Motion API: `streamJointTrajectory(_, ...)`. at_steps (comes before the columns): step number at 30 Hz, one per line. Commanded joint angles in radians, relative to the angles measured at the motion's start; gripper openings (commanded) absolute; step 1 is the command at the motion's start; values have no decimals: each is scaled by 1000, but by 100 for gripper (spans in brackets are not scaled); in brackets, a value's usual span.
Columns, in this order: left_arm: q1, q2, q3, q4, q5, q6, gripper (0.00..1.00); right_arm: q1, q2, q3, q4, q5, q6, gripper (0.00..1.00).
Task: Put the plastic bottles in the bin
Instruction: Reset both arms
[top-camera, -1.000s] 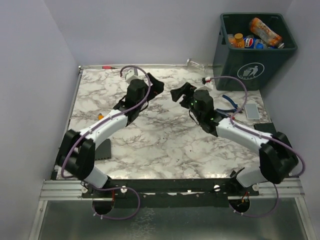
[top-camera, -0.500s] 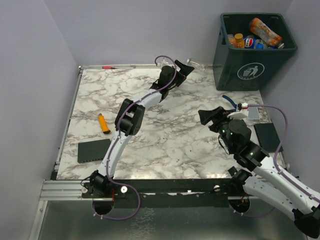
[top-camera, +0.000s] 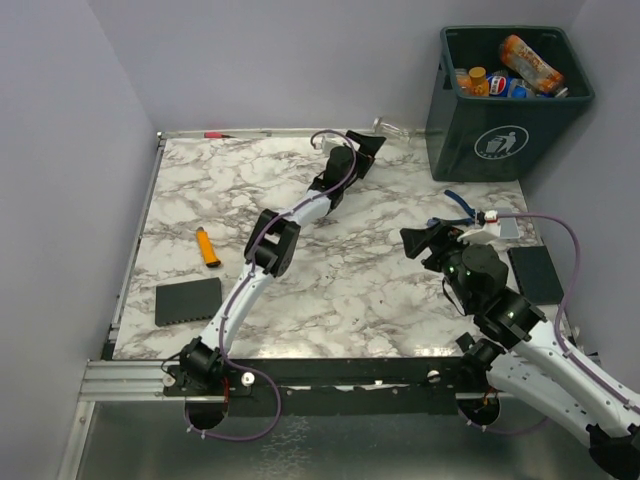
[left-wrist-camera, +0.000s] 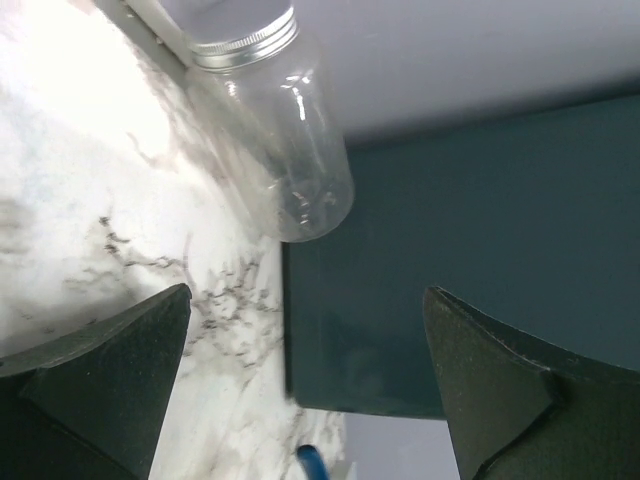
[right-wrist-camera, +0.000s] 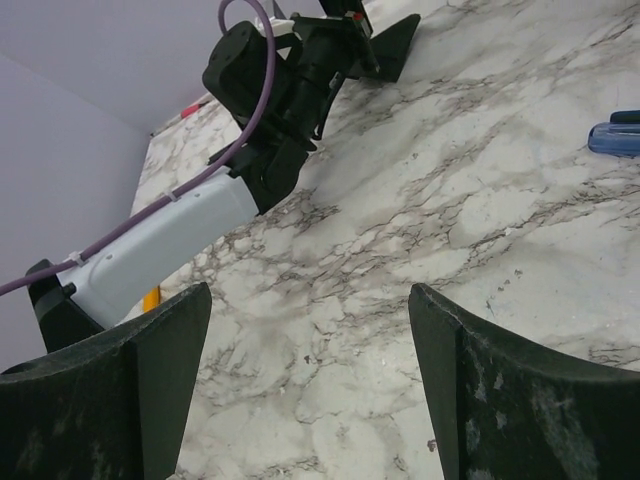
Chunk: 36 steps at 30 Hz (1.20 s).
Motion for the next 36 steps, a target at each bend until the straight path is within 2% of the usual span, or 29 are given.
streamJointTrajectory(1, -12, -125, -127, 36, -28, 150, 99, 6, -14, -22, -8, 5, -58, 84)
streamJointTrajectory(9, -14, -687, -709, 41, -94, 427, 99, 6, -1, 65, -16, 7, -167, 85)
streamJointTrajectory(11, -14, -831, -847, -6, -123, 481, 99, 8, 2, 96, -33, 15, -192, 85)
streamJointTrajectory(13, -20, -964, -962, -122, -198, 530, 99, 7, 4, 125, -52, 22, -216, 85)
streamJointTrajectory(18, -58, -1189, -1031, -584, -438, 662, 99, 8, 32, 192, -102, 94, -244, 87)
streamJointTrajectory(22, -67, -1339, -1127, -768, -583, 710, 99, 7, 73, 243, -168, 197, -218, 88)
streamJointTrajectory(25, -69, -1467, -1220, -825, -675, 743, 99, 8, 85, 264, -196, 258, -227, 88)
streamJointTrajectory(28, -72, -1560, -1306, -849, -745, 757, 99, 8, 82, 268, -189, 324, -273, 100)
streamJointTrajectory(36, -82, -1707, -1492, -791, -775, 785, 99, 8, 79, 283, -150, 446, -395, 100)
